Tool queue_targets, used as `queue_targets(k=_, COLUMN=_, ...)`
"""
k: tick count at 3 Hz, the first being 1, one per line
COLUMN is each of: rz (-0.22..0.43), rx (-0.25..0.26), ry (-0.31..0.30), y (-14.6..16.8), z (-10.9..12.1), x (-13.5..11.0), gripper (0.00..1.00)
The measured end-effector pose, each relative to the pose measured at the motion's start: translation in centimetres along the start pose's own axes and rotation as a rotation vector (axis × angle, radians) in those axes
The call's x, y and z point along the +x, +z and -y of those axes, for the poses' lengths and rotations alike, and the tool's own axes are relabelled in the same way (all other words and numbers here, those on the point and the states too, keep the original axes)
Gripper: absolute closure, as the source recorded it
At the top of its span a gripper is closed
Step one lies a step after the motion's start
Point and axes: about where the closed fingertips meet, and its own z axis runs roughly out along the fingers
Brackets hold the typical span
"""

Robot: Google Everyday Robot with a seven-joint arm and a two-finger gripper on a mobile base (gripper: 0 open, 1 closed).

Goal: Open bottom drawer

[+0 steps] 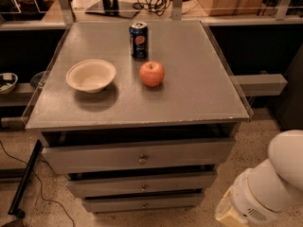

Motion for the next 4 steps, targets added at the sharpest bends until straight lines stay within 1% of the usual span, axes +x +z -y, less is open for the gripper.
queue_targets(k=1, rz=0.011, rx=-0.048, ry=0.023, y=2.7, z=0.5, x=-0.3, gripper=1.0)
queue_targets(k=2, rz=0.012, rx=-0.055, ry=0.026, y=3.1, z=0.6, x=-0.4, gripper=1.0)
queue_targets(k=3, rz=0.018, rx=-0.078, ry=0.039, y=4.7, z=-0.3, x=0.0, gripper=1.0)
queue_targets(k=4, rz=0.049, rx=-0.131, ry=0.025, y=8.4, z=-1.6, x=0.1, gripper=1.0)
